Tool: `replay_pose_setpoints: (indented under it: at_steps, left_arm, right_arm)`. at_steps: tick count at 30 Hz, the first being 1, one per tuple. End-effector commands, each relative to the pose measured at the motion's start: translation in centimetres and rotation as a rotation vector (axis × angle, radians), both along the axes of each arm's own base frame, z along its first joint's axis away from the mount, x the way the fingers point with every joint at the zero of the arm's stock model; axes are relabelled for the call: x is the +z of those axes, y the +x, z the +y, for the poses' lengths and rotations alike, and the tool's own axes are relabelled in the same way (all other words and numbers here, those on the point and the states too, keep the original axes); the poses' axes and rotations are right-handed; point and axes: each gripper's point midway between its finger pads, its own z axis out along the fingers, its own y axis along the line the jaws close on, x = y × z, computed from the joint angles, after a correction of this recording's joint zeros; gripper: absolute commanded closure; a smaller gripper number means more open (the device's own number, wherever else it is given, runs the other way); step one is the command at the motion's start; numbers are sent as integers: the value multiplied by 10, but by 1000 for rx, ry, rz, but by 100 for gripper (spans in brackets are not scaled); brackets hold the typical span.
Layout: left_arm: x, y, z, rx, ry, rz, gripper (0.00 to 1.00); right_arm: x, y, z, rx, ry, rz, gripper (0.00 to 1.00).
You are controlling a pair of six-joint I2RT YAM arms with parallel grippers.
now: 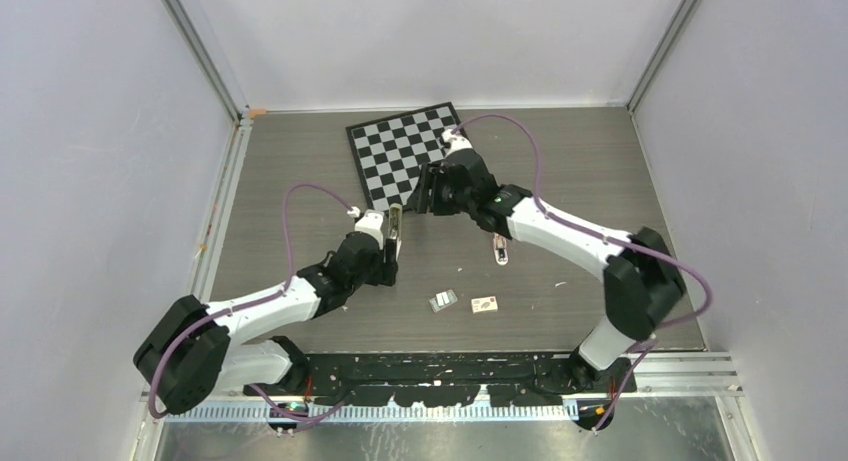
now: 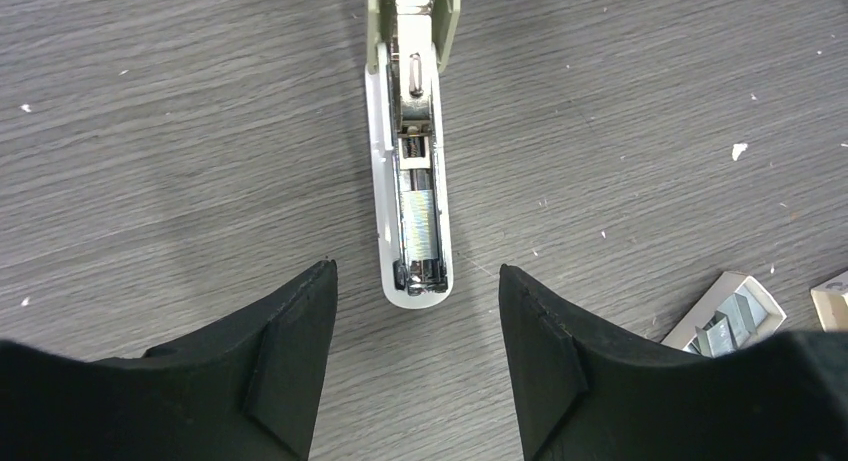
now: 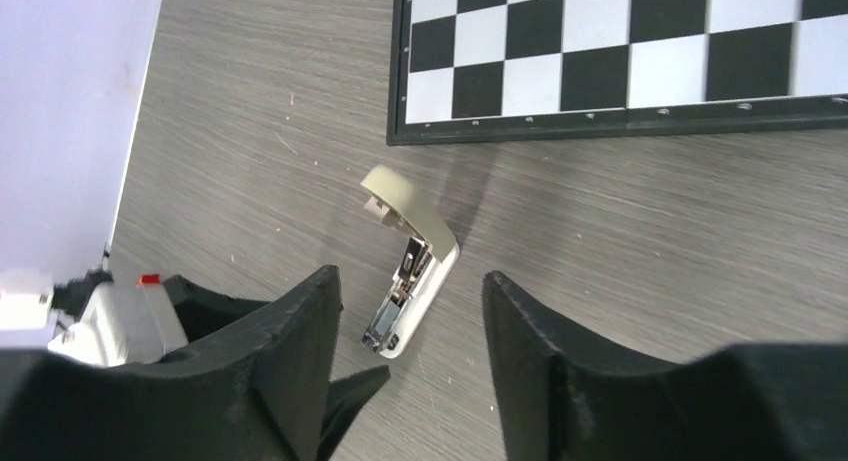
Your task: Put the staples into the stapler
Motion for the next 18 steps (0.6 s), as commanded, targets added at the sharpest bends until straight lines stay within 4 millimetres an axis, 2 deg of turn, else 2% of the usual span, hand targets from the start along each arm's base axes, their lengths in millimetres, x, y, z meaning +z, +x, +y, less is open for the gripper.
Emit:
replay_pose_setpoints:
  at_steps: [1,6,13,18]
  left_arm:
    - [10,13,-13,-32,-60,-85,38]
    - [6,14,-8,-32,-15,-92,44]
    - [-9,10,-3,-30,8,-75,54]
    - [-11,11,-3,-28,9,-75,63]
  right_arm:
    - [25,19,36,152,116,-15,45]
    - [6,34,59,242,102,35,45]
    - [-22,47,72,291,64,76,43]
    - [-33,42,78,352,50,105,55]
